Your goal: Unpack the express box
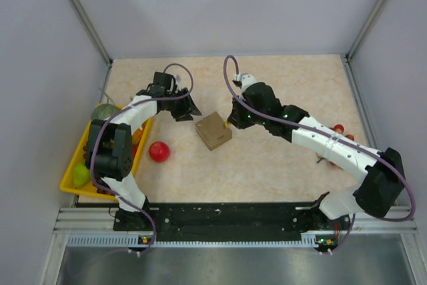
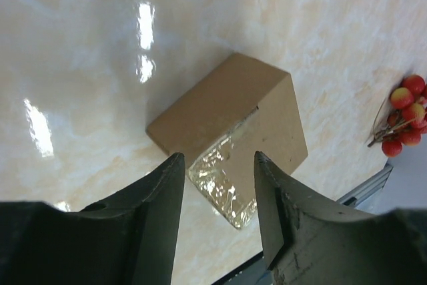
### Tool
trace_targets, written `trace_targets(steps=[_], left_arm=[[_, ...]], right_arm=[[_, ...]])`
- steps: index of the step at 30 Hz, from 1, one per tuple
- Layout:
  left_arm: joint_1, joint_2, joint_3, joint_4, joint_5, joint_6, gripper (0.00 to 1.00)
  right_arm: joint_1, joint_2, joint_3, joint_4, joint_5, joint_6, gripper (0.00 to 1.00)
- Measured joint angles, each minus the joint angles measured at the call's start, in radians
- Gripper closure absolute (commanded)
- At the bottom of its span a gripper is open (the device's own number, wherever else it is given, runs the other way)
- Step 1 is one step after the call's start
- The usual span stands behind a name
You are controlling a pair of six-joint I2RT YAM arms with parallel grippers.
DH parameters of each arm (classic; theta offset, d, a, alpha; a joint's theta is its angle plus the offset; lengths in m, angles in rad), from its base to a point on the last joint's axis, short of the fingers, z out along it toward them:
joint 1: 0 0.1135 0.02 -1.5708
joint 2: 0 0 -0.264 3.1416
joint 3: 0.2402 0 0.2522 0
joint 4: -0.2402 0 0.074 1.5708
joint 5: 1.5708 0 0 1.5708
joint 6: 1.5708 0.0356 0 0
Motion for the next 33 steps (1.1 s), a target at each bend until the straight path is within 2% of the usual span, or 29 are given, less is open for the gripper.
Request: trace_targets(steps=[4,8,18,33], left_arm=[[-0.002,-0.054,-0.048,-0.021,0.019,0.014,0.46],[-0.002,-0.057,-0.081,-0.024,0.057,0.026,0.48],[-0.002,0.051,-0.042,-0.053,0.093,0.086,0.57],[-0.003,0.079,0.004,-0.068,0.084,0.118,0.64]], right_arm=[[0.019,0.013,-0.012,0.073,-0.052,-0.026,1.0],[0.031,0.075,-0.012,0.158,-0.084,-0.044,1.0],[0.071,0.189,-0.031,0.326,-0.081,-0.06,1.0],[0.09,0.267,-0.045,0.408,-0.011,-0.07,1.0]])
